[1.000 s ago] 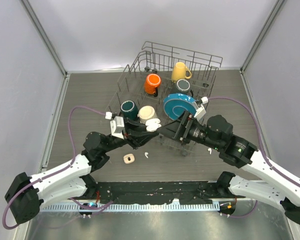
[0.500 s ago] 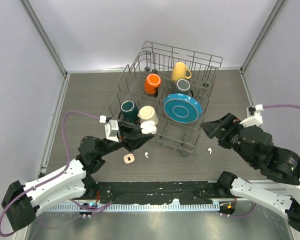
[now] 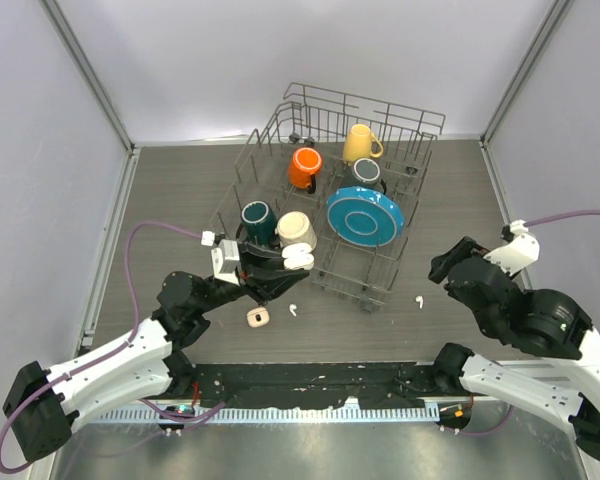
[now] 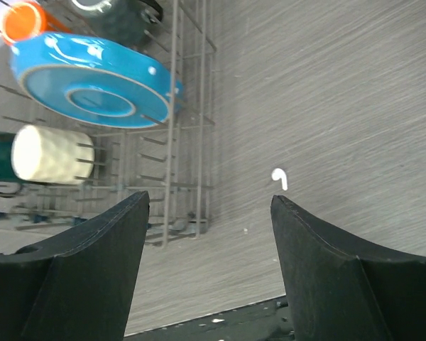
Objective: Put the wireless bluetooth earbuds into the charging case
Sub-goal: Pick up the earbud from the center of the board.
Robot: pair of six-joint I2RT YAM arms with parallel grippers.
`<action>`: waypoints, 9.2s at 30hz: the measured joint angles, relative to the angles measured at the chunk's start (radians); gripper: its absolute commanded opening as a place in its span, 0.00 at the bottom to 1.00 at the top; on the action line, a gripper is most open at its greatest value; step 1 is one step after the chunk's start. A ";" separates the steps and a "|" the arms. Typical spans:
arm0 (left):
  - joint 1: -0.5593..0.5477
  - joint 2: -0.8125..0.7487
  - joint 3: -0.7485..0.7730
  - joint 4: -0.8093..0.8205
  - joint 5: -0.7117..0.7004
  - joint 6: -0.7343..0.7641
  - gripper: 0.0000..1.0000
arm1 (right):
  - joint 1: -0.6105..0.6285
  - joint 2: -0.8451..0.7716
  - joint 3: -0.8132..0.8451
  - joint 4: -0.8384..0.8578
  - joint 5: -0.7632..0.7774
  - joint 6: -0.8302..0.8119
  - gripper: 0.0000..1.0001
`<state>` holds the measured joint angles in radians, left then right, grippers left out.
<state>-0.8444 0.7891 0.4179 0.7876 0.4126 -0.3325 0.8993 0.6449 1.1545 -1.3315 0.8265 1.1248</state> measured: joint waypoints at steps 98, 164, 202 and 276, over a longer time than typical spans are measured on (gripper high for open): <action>0.000 -0.031 0.005 -0.023 0.086 0.034 0.00 | -0.707 0.416 -0.607 0.620 -0.553 -0.270 0.61; 0.000 -0.035 0.005 -0.060 0.085 0.030 0.00 | -0.711 0.452 -0.656 0.803 -0.699 -0.307 0.57; 0.000 -0.019 0.005 -0.060 0.085 0.029 0.00 | -0.711 0.505 -0.622 0.734 -0.596 -0.306 0.42; 0.000 -0.008 0.005 -0.061 0.085 0.026 0.00 | -0.671 0.556 -0.602 0.760 -0.562 -0.329 0.31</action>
<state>-0.8444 0.7807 0.4229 0.7269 0.4973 -0.3065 0.2283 1.2011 0.5522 -0.5716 0.2642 0.7959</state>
